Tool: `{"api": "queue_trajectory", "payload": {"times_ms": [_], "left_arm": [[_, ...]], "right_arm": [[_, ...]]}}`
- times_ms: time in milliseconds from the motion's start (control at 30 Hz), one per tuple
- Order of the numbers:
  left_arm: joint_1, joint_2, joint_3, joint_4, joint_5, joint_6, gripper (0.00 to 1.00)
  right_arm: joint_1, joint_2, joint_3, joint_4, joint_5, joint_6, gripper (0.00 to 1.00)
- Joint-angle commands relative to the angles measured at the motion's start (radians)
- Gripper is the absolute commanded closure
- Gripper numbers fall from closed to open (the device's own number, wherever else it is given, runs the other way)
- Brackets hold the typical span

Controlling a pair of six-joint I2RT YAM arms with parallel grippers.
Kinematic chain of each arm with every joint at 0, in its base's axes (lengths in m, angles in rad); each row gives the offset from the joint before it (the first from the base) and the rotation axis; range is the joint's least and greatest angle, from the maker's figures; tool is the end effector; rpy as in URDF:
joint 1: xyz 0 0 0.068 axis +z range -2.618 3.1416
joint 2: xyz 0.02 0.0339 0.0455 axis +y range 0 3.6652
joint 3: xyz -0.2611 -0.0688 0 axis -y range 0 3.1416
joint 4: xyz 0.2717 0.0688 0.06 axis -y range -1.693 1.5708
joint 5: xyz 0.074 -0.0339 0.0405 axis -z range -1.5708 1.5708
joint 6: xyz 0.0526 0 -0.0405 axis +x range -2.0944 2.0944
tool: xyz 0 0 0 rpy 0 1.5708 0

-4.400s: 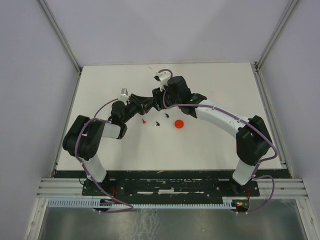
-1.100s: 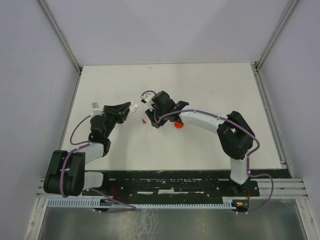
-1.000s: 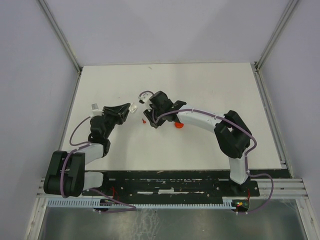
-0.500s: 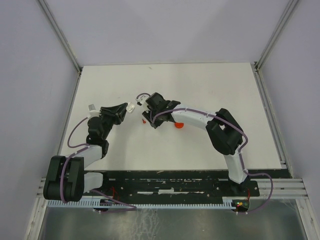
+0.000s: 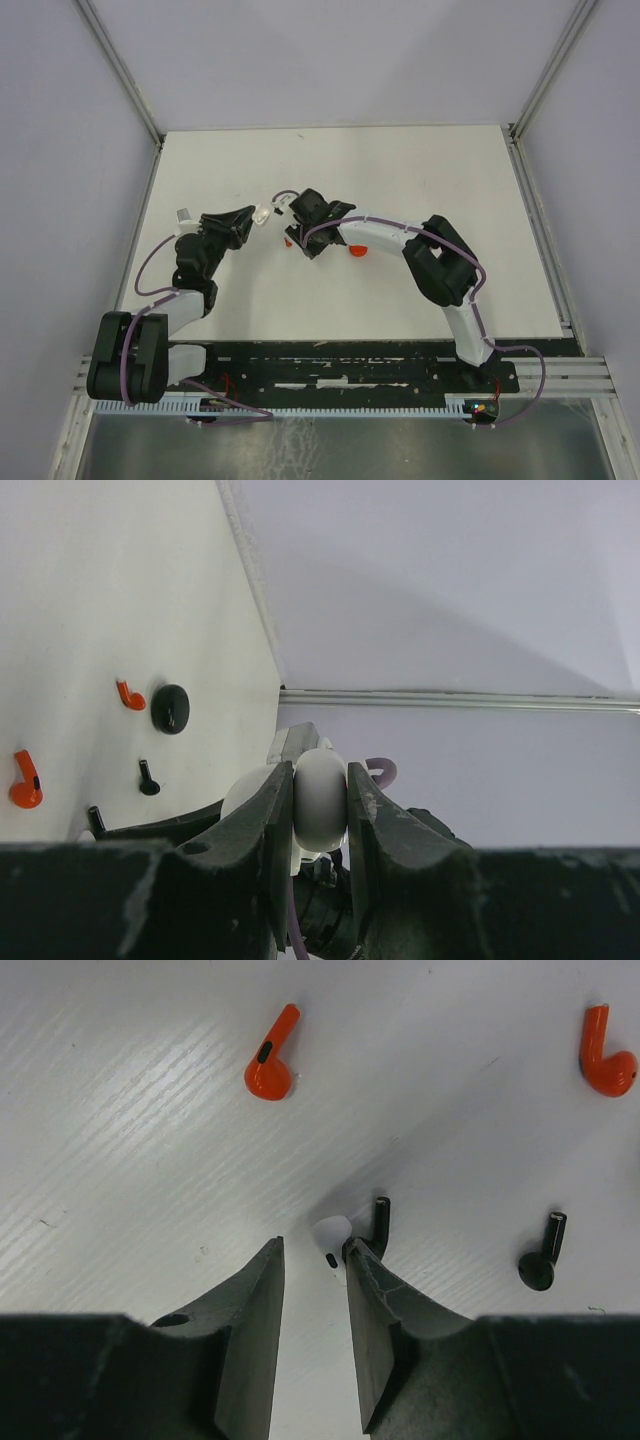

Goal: Insert the wireless bluetooth earbuds into the charging case
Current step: Pick up the earbud from the center of the board.

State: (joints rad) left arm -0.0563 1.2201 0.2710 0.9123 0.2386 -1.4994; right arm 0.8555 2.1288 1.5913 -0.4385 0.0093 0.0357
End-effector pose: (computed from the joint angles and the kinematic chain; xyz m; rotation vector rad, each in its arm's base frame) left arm 0.2612 -0.0272 0.1682 -1.0231 1.4748 -1.3583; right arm 0.3239 0.3721 0.1426 -1.0254 2.3690 0.3302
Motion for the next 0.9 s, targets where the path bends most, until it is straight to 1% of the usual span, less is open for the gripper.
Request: {"api": "queue_trajectory", "payload": {"times_ms": [0,867], "left_arm": [[0.006,-0.002,0.011,0.02,0.013,0.045,0.97],[0.013,0.013,0.0,0.039,0.022,0.04,0.97]], "right_arm": [[0.004,0.008,0.053,0.004,0.018,-0.011,0.61],[0.004,0.05,0.076,-0.02,0.029,-0.016,0.63]]}}
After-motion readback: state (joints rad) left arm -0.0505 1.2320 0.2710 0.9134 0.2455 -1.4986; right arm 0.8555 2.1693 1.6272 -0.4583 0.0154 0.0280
